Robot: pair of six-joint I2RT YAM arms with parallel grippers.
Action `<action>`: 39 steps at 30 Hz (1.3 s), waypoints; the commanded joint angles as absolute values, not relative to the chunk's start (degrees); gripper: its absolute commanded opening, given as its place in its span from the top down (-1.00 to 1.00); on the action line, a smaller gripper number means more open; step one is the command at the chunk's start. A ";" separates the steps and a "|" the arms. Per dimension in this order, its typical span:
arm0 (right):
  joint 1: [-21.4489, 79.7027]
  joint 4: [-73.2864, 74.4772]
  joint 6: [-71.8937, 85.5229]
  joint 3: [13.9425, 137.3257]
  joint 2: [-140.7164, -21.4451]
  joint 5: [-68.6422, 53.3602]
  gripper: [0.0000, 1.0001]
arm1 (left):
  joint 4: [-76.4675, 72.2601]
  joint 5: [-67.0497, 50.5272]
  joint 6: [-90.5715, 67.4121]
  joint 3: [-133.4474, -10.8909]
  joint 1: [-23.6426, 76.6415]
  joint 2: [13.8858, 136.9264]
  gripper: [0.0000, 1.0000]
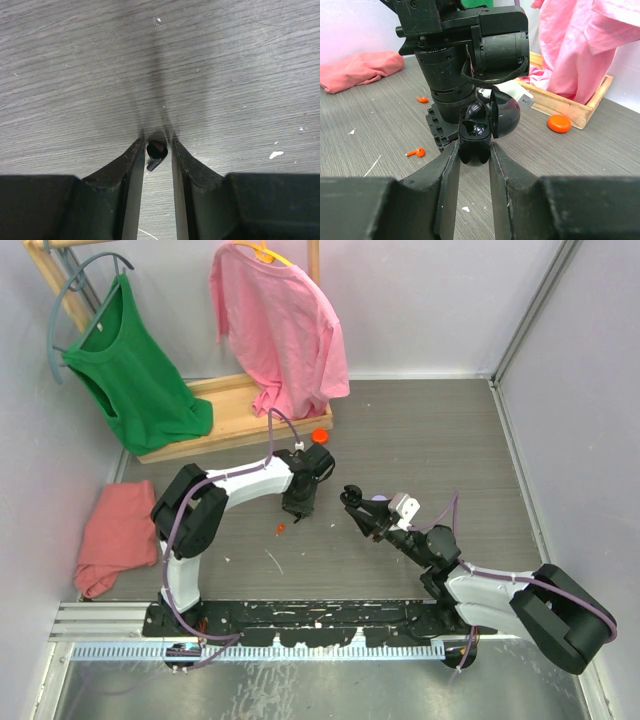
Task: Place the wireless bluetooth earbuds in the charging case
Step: Pick up the earbud from the center of the board.
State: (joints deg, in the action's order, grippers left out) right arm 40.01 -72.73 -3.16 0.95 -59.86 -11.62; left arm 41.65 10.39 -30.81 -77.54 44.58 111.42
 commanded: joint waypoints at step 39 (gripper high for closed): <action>40.09 -74.74 -3.07 6.07 -60.21 -14.90 0.98 | 14.59 -0.16 -35.54 -59.59 43.48 70.85 0.76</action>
